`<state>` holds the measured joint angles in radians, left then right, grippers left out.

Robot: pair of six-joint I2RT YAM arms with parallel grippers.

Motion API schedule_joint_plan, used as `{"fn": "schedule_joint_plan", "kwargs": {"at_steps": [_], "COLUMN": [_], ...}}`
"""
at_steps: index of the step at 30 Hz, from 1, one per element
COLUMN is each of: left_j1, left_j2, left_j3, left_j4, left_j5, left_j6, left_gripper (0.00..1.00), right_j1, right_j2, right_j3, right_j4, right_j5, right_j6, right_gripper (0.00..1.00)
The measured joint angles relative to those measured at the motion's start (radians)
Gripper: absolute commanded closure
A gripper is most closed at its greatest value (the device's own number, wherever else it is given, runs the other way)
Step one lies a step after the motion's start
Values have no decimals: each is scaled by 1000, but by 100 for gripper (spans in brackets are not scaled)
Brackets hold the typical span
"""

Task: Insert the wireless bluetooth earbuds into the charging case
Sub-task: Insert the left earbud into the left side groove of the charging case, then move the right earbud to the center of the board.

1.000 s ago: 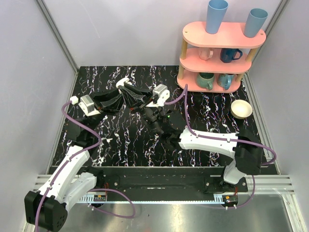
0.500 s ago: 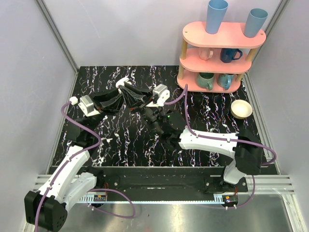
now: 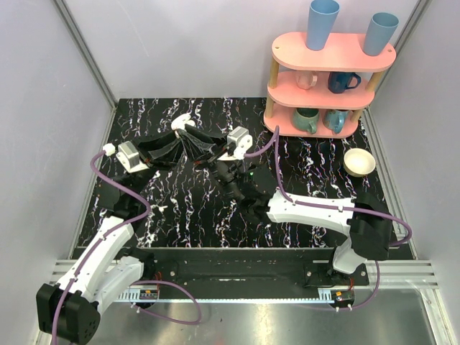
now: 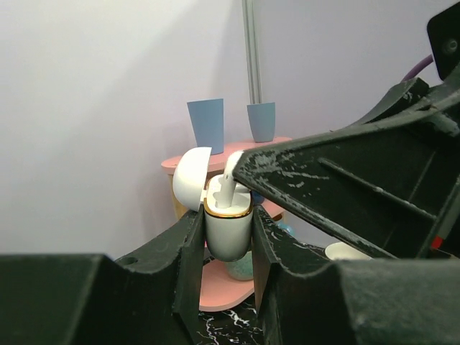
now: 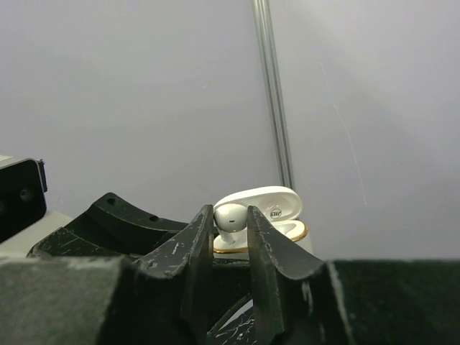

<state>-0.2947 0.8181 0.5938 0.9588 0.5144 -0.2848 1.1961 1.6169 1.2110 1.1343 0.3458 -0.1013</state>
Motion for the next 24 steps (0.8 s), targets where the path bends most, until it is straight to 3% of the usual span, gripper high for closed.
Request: {"fn": "schedule_joint_plan", "kwargs": {"at_steps": [8,17,24], "left_j1": [0,0,0], "left_j2": [0,0,-31], "left_j3": [0,0,10], "left_j4": [1,0,-100], "left_j5": [-15,-16,-63], "left_j6": [8,29,89], "left_gripper": [100,100,100], "right_j1": [2,2,-12], "right_j2": [-25,-108,-234], "right_j3": [-26,-34,-79], "right_j4": [-6,-10,-66], "right_j5": [-23,-13,173], "right_j6": [-21,-80,-119], "right_gripper": [50,44,43]}}
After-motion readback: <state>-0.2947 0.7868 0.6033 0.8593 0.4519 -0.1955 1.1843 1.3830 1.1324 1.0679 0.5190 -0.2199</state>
